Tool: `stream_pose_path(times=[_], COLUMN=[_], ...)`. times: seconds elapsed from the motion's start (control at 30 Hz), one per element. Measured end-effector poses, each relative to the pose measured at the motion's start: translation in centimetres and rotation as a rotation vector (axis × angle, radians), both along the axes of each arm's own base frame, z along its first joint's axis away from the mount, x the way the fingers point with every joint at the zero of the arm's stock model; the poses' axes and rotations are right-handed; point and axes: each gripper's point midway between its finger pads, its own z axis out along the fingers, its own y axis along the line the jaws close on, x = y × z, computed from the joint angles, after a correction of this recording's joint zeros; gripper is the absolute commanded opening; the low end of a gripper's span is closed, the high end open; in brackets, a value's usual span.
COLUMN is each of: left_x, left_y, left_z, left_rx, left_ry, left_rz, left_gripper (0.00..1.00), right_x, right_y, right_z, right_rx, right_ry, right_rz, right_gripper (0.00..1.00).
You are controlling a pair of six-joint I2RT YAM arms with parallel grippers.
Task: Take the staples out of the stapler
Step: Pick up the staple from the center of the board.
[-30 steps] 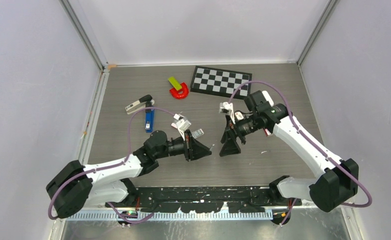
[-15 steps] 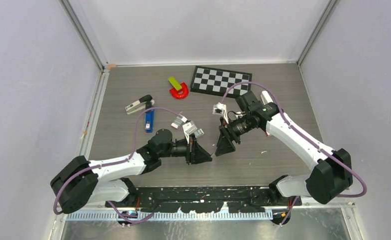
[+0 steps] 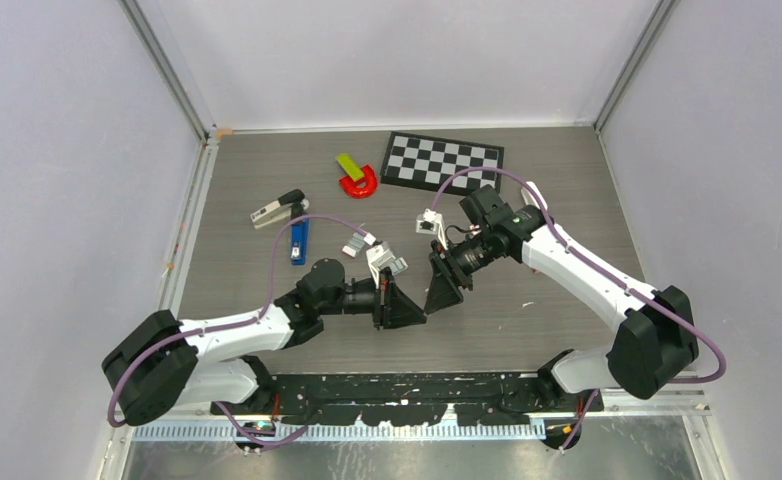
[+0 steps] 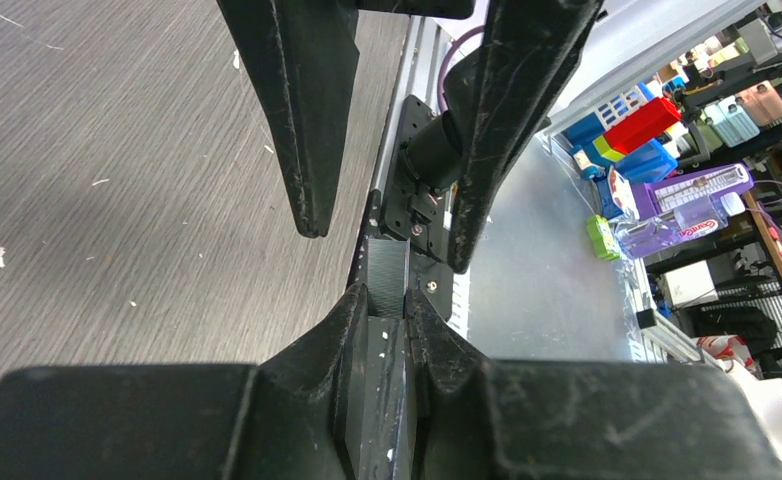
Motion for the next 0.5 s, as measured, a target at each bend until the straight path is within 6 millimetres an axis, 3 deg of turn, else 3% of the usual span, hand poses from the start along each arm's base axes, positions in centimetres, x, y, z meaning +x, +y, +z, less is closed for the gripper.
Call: stream_pose_path(times=[0.17,0.5], left_x=[-0.09,0.07], left_y=[-0.04,-0.07], left_z=[0.06,0.16], left_rx=[-0.002,-0.006], left_ry=[0.010,0.009], left_rz=[0.000,0.008], left_gripper=[0.09,0.09], right_x=[-0.14,-0.24], right_y=[0.12,0.15], right_z=[-0.09,-0.09], right_rx=[-0.002,-0.002], right_ry=[0.006,0.006], right_rz=[0.005,0.009], right_gripper=[0.41,0.36])
